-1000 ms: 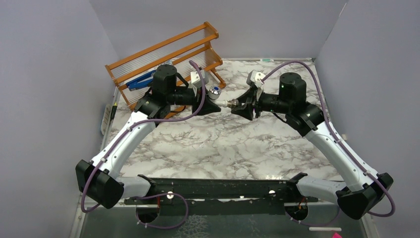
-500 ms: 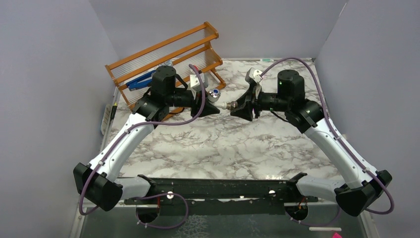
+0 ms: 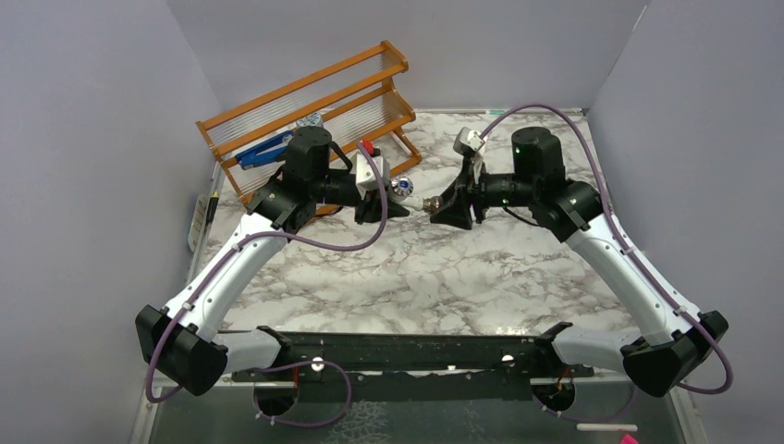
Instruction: Install the water faucets
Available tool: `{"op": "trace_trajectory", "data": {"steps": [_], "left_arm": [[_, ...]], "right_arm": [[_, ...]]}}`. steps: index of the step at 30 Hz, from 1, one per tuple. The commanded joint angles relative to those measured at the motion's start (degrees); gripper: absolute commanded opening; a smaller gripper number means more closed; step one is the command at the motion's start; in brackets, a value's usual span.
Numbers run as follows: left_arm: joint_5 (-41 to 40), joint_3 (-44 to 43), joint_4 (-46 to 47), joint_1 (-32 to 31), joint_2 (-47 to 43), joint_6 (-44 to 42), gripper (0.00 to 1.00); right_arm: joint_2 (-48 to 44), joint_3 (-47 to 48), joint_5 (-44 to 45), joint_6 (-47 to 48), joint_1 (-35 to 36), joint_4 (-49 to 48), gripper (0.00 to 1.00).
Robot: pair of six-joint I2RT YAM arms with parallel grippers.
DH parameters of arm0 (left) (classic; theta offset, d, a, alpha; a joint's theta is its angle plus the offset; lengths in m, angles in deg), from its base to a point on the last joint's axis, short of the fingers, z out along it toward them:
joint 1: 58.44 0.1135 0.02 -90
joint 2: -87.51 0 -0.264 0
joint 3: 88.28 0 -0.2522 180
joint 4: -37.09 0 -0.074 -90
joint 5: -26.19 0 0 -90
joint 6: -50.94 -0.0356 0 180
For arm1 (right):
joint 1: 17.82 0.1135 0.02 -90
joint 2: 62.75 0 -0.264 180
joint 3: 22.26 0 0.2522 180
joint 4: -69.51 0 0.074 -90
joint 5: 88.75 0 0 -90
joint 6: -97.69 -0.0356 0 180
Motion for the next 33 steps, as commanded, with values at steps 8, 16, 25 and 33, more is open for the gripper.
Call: {"op": "trace_trajectory", "data": {"steps": [8, 16, 25, 33], "left_arm": [[5.1, 2.9, -1.6, -2.2, -2.5, -24.9, 0.0], [5.6, 8.2, -2.0, -2.3, -5.8, -40.6, 0.0], [3.4, 11.2, -1.8, -2.6, -8.5, -56.1, 0.0], [2.1, 13.1, 1.1, -2.6, -10.1, -63.2, 0.0]], "right_arm": [[-0.3, 2.9, -10.1, -0.3, 1.8, 0.3, 0.01], [1.6, 4.2, -12.5, -1.0, 1.8, 3.0, 0.01], [3.6, 4.3, -14.1, -4.9, 1.8, 4.1, 0.01], [6.7, 6.4, -16.3, -5.8, 1.8, 7.8, 0.01]]}}
